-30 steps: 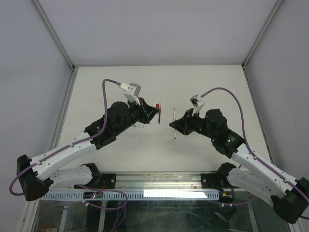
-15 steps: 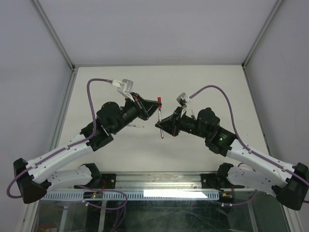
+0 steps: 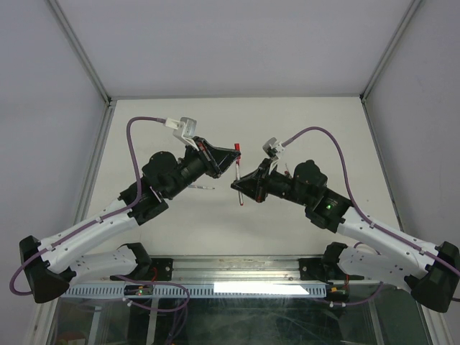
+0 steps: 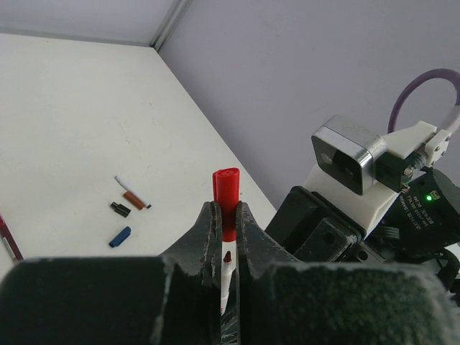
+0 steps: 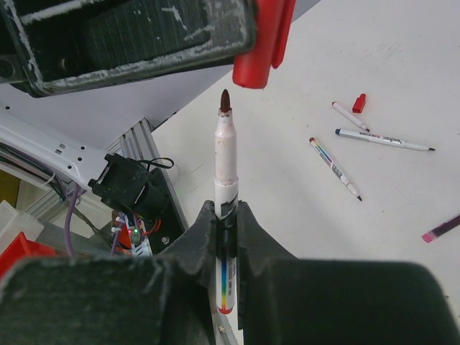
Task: Insert the pens into the pen caps
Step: Insert the pen cap onto the pen.
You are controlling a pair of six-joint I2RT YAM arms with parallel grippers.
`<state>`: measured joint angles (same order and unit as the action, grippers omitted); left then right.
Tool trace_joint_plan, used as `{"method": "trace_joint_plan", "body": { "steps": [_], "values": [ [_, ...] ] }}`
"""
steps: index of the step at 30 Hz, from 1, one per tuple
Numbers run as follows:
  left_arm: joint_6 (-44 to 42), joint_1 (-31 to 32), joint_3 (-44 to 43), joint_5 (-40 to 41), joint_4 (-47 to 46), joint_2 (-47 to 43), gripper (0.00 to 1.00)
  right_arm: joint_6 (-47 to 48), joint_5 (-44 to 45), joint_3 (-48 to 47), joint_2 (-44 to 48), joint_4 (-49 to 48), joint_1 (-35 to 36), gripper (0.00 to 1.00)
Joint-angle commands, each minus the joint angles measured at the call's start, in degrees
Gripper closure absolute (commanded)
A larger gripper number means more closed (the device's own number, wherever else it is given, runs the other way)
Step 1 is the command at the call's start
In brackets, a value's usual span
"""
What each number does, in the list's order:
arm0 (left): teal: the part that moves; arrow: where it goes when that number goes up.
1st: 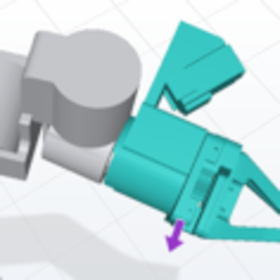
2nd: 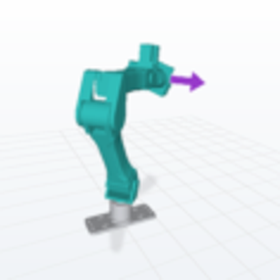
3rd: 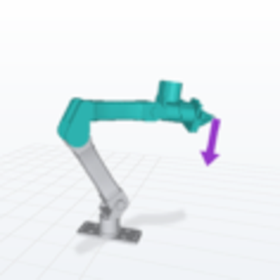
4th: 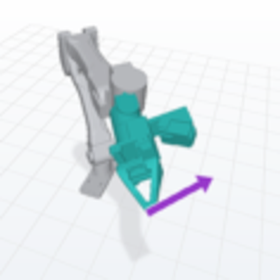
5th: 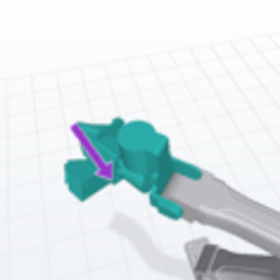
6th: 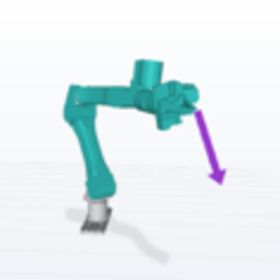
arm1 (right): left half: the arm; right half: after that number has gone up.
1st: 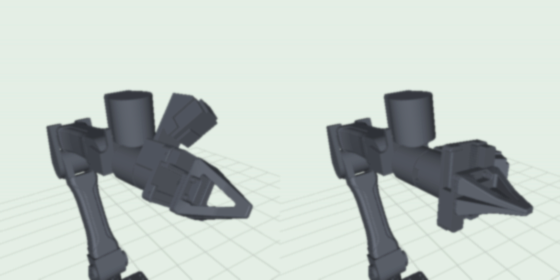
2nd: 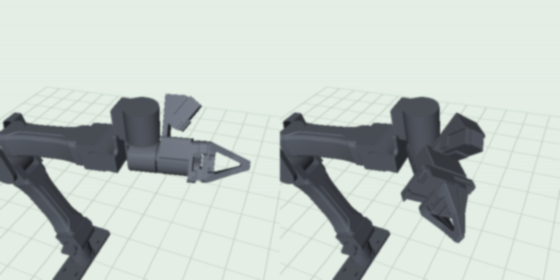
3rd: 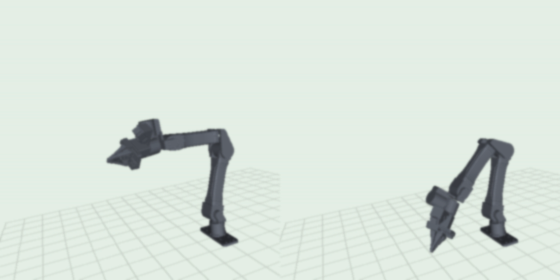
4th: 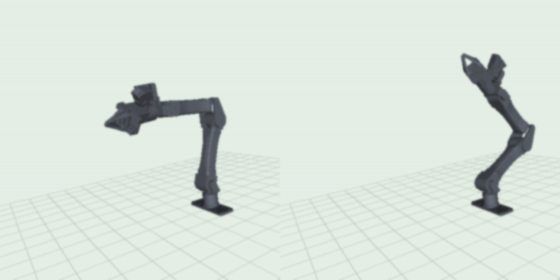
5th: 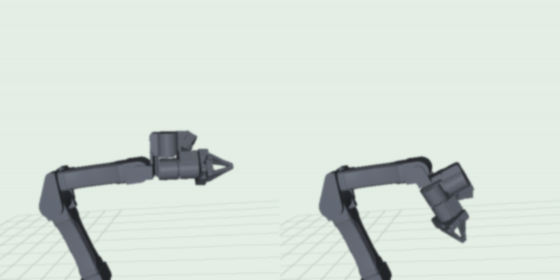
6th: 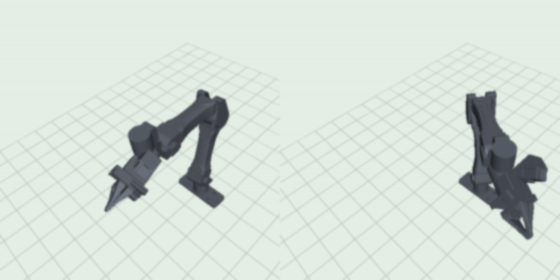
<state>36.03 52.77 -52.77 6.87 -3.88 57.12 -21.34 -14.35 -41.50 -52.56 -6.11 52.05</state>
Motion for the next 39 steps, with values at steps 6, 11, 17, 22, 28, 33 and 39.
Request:
{"method": "trace_joint_plan", "body": {
  "steps": [6,11,17,22,28,33,39],
  "values": [
    [0.09,-0.54,-0.85,-1.11,-4.10,-1.99,1.00,0.25,3.14,-0.61,2.93,-2.59,0.42,1.00],
    [0.09,-0.56,-0.92,-1.84,-4.18,-1.76,1.00,0.25,3.76,-1.24,2.87,-1.67,0.37,1.00],
    [0.18,-0.57,-0.92,-2.22,-4.52,-1.66,1.00,-0.01,3.25,-1.31,2.16,-1.31,0.43,1.00],
    [0.17,-0.57,-0.88,-2.24,-4.47,-1.82,1.00,-0.29,3.08,-1.14,1.69,-1.19,0.41,1.00],
    [0.35,-0.56,-0.84,-2.02,-4.49,-1.91,1.00,-0.31,2.79,-1.47,1.18,-0.75,0.42,1.00],
    [0.36,-0.54,-0.93,-2.19,-4.45,-1.93,1.00,-0.57,2.47,-1.54,0.79,-0.59,0.42,1.00],
    [0.30,-0.57,-0.52,-2.45,-4.52,-1.97,1.00,-0.67,3.34,-1.48,1.84,-0.57,0.42,1.00]
  ]
}}
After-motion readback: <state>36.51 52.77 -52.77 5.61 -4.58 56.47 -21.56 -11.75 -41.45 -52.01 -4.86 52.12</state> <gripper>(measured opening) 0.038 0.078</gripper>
